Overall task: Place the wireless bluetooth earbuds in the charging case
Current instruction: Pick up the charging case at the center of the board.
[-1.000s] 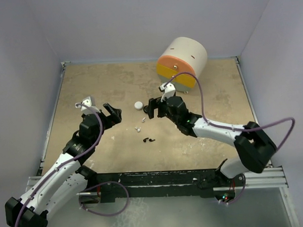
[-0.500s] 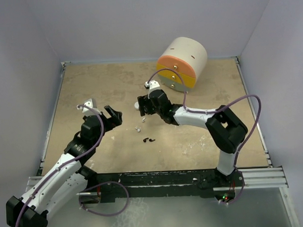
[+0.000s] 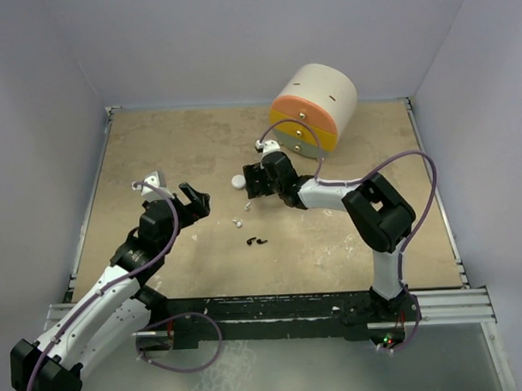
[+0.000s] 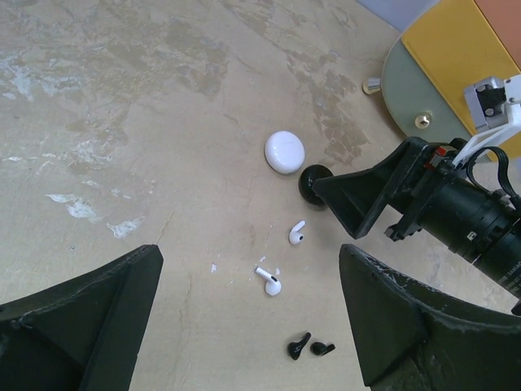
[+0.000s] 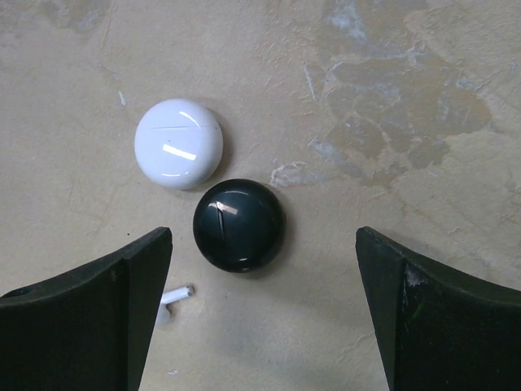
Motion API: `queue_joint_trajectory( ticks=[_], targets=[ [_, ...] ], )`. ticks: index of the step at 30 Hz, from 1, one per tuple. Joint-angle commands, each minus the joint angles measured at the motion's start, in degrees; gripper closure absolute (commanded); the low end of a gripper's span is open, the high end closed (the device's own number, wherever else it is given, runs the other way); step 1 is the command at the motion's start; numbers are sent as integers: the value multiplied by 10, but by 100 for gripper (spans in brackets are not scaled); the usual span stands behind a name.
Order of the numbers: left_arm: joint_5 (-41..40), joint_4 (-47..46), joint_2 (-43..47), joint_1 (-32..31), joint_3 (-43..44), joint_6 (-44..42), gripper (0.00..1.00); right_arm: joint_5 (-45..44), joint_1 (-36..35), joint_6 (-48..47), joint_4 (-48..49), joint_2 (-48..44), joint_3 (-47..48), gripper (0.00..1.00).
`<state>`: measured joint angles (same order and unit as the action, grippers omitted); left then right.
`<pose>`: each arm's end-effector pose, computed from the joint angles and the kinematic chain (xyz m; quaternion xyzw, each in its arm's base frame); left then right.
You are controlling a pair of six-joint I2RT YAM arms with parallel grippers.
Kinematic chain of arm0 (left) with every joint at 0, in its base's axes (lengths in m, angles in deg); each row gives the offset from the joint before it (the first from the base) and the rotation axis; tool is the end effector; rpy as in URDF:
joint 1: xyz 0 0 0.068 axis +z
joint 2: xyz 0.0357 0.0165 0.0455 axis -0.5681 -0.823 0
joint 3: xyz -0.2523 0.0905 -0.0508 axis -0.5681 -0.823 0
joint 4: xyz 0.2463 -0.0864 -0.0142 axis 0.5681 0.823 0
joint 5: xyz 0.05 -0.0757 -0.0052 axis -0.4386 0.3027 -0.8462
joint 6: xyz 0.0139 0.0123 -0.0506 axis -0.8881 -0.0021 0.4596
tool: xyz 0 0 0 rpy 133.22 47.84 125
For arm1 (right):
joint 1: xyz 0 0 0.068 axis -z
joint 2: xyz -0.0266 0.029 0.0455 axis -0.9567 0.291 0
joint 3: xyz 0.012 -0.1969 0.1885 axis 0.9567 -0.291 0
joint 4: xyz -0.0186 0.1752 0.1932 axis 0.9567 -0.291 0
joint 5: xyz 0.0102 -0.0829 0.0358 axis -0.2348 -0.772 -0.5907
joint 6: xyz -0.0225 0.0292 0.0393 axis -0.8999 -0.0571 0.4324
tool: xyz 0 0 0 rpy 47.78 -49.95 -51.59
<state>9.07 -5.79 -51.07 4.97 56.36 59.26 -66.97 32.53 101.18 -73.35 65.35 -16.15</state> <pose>0.1539 -0.0727 0.2536 -0.2019 0.7919 -0.2086 0.5372 0.3267 0.2719 0.1760 -0.1104 0.8511 0.1965 0.4742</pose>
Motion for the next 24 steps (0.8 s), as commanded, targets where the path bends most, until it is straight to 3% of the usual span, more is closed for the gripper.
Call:
queue_joint_trajectory(
  ticks=[1,24],
  targets=[
    [-5,-21,1,-1,4,4,11,35,-2,-4,30,9,20,4],
    [-19,-13,-3,-1,0,7,11,84,-23,3,97,14,-11,6]
  ],
)
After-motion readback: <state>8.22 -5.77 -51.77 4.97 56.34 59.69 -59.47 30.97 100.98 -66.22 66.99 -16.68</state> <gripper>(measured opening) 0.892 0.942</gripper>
